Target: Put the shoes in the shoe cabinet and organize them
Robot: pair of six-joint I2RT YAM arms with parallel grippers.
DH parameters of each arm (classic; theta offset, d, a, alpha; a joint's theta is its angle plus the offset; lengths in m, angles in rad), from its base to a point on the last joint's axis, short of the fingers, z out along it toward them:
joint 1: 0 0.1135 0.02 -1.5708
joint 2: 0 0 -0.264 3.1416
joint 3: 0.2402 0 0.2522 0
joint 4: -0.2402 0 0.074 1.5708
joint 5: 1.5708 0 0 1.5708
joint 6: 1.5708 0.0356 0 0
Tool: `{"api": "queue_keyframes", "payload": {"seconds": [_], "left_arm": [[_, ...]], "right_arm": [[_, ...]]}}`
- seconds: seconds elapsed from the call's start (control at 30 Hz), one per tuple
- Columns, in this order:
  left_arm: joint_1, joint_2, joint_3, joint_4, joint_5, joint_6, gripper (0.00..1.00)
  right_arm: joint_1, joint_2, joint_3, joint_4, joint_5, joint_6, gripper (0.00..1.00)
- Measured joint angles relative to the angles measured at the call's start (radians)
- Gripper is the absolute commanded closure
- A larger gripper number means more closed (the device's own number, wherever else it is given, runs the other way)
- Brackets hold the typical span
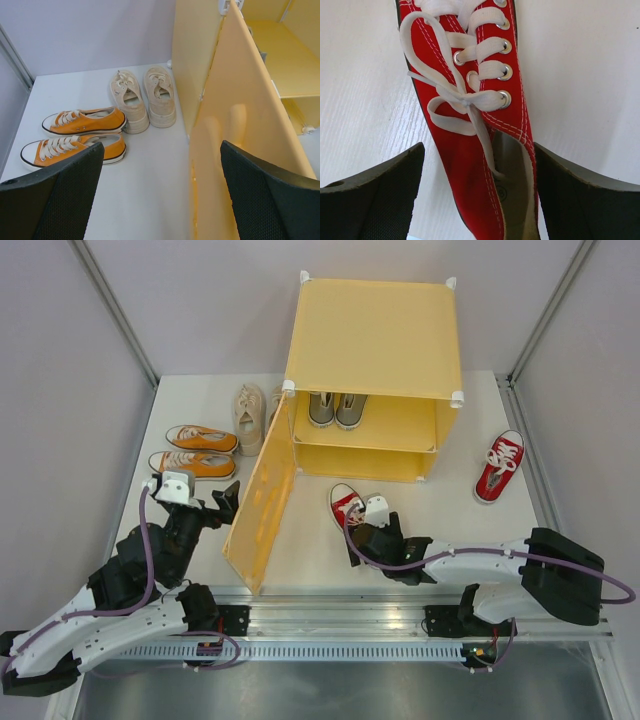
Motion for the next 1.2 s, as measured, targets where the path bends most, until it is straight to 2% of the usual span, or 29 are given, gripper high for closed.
{"api": "queue_keyframes", "payload": {"seconds": [0.23, 0.33, 0.37, 0.5, 0.6, 0.7, 0.73, 0.93, 1.2], "left_arm": [[0.000, 0.004, 0.000, 0.000, 0.000, 0.000, 0.00], [0.000, 0.006, 0.000, 0.000, 0.000, 0.000, 0.00], [0.000, 0.006, 0.000, 0.000, 0.000, 0.000, 0.00], [0.000, 0.006, 0.000, 0.000, 0.000, 0.000, 0.00], [0.000, 0.006, 0.000, 0.000, 0.000, 0.000, 0.00], [0.000, 0.006, 0.000, 0.000, 0.000, 0.000, 0.00], [0.000, 0.006, 0.000, 0.000, 0.000, 0.000, 0.00], [0.000, 0.006, 0.000, 0.000, 0.000, 0.000, 0.00], [0.000, 0.005, 0.000, 0.000, 0.000, 0.000, 0.00]], "right_arm": [[0.000, 0.048, -0.001, 0.034, 0.030, 0.002, 0.24], [0.000, 0.053, -0.003, 0.047, 0.039, -0.001, 0.35], [0.001, 0.055, -0.004, 0.053, 0.041, -0.001, 0.43], [0.001, 0.060, -0.005, 0.064, 0.043, -0.003, 0.64], [0.001, 0.061, -0.006, 0.071, 0.043, -0.006, 0.85], [0.001, 0.060, -0.006, 0.072, 0.042, -0.006, 0.97], [0.001, 0.057, -0.006, 0.072, 0.040, -0.005, 0.99], [0.000, -0.026, -0.024, 0.066, -0.015, 0.013, 0.99], [0.003, -0.301, -0.040, 0.014, -0.017, 0.056, 0.99]]}}
